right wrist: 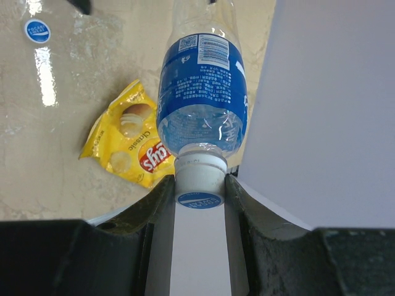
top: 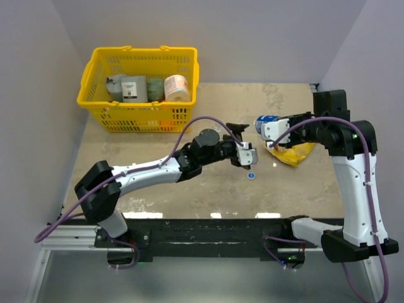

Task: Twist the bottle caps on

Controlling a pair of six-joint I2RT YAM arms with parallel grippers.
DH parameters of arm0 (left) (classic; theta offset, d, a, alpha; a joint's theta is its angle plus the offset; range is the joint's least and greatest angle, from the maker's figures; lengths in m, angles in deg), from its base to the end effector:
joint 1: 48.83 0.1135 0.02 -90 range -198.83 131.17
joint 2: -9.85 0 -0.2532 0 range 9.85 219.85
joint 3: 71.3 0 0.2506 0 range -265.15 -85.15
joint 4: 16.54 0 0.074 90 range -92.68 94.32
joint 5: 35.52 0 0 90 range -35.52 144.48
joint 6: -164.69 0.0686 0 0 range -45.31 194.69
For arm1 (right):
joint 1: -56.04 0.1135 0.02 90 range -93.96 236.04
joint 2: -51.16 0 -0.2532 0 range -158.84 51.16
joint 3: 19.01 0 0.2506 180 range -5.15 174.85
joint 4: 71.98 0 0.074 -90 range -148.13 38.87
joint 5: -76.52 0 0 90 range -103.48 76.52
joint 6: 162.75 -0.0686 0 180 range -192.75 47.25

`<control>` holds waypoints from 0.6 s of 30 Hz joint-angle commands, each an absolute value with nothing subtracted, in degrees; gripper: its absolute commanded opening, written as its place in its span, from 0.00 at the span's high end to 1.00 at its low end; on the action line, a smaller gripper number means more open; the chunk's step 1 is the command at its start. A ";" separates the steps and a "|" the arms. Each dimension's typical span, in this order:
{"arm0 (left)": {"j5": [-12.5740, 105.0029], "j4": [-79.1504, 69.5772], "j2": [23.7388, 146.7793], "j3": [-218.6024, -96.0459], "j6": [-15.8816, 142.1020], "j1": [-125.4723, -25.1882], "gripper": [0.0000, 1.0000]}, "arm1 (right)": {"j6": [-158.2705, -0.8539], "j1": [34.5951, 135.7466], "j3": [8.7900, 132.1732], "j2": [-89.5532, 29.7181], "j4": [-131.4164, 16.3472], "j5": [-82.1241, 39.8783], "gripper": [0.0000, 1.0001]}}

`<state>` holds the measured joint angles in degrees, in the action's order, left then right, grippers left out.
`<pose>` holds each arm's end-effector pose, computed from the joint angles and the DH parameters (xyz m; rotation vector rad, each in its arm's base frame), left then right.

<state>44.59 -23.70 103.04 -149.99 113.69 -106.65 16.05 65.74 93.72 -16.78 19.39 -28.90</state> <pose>0.2122 -0.3593 0.2855 1.3633 1.0362 -0.3913 0.1932 0.0515 0.4229 -1.8797 1.4509 -0.3536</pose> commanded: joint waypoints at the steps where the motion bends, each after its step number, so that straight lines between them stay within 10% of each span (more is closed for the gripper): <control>1: 55.69 -39.32 103.98 -153.00 120.83 -106.22 0.02 | 16.55 65.54 92.67 -16.25 25.01 -30.62 1.00; 18: 42.08 -32.48 113.21 -161.53 120.57 -106.14 0.35 | 18.21 65.62 96.01 -17.92 24.93 -36.78 1.00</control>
<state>45.20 -32.07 112.13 -158.10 119.75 -106.06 16.13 65.65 95.23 -19.58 20.48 -33.73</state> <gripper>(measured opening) 0.735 0.350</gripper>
